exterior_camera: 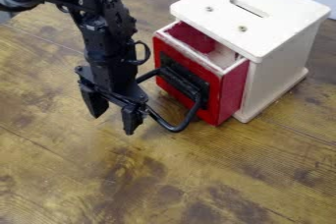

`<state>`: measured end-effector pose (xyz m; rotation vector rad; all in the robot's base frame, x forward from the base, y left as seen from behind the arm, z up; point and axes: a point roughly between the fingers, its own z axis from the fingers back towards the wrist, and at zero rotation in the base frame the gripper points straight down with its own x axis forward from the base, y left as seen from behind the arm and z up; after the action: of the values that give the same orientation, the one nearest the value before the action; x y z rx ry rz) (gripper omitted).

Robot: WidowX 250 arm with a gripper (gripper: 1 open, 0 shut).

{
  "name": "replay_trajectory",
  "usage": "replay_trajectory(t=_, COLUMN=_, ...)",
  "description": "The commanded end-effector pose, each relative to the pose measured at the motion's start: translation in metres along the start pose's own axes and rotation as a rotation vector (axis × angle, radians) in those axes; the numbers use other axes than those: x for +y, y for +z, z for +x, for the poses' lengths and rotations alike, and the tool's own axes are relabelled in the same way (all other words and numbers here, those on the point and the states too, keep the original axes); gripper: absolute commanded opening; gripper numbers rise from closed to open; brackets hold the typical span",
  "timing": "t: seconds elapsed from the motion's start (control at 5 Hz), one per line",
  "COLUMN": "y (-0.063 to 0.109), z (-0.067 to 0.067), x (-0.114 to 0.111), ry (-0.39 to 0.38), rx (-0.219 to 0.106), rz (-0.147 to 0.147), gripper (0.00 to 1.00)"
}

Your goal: Close the drawer

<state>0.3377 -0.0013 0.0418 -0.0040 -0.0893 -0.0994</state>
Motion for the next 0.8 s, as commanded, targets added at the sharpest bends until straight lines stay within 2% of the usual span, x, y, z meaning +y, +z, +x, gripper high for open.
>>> replay_trajectory(t=0.0, y=0.030, z=0.027, x=0.004, ry=-0.023, rx=-0.112, rz=0.002, gripper=1.00)
replay_trajectory(t=0.4, y=0.020, z=0.051, x=0.016, ry=-0.058, rx=-0.089, rz=-0.006, gripper=1.00)
replay_trajectory(t=0.6, y=0.021, z=0.059, x=0.021, ry=-0.004, rx=-0.084, rz=0.005, gripper=1.00)
